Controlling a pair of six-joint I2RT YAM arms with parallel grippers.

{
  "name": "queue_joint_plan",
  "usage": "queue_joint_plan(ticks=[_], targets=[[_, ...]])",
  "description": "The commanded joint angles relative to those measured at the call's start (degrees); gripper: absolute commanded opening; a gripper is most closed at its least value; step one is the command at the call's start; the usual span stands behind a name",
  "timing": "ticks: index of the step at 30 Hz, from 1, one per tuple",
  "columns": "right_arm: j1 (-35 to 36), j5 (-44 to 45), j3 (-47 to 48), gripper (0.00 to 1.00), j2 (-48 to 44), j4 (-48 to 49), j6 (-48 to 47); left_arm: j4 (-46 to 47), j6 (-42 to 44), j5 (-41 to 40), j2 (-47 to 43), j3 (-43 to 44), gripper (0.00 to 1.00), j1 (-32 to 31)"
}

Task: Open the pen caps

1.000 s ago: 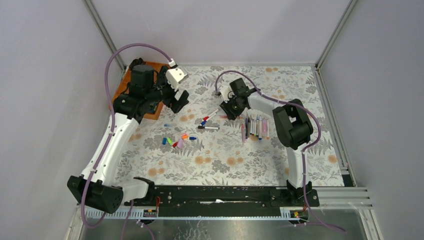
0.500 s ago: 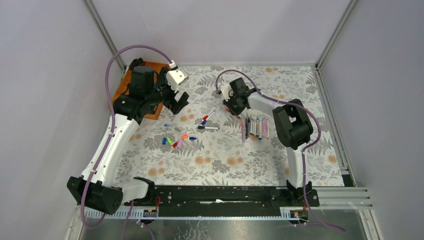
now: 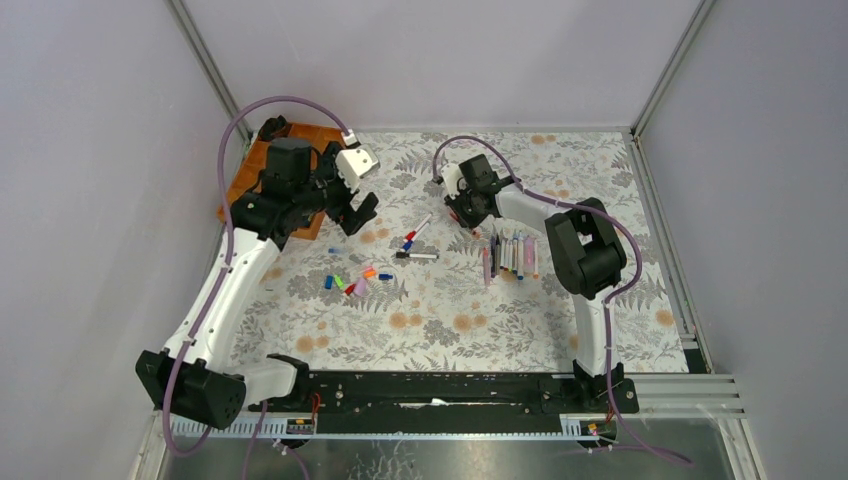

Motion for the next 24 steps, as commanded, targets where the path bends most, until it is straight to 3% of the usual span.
queue_joint_plan(ticks=[1, 12, 17, 24], targets=[[-0.25, -4.68, 2.46, 0.00, -4.64, 1.41, 5.65, -2.59, 3.78, 2.69, -0.97, -1.33, 0.99, 0.42], [-0.32, -26.61, -6.80, 0.00, -16.06, 2.82, 26.07, -6.29, 16.54, 8.68, 0.61, -9.58, 0.99, 0.34], [-0.04, -42.41, -11.52, 0.00, -19.32, 1.99, 34.28, -6.73, 23.37, 11.86, 3.02, -11.74, 0.98, 0.33], [6.03, -54.47, -15.18, 0.00, -20.84, 0.24, 40.79, -8.67, 35.02, 15.21, 4.18, -11.91, 0.98, -2.19]])
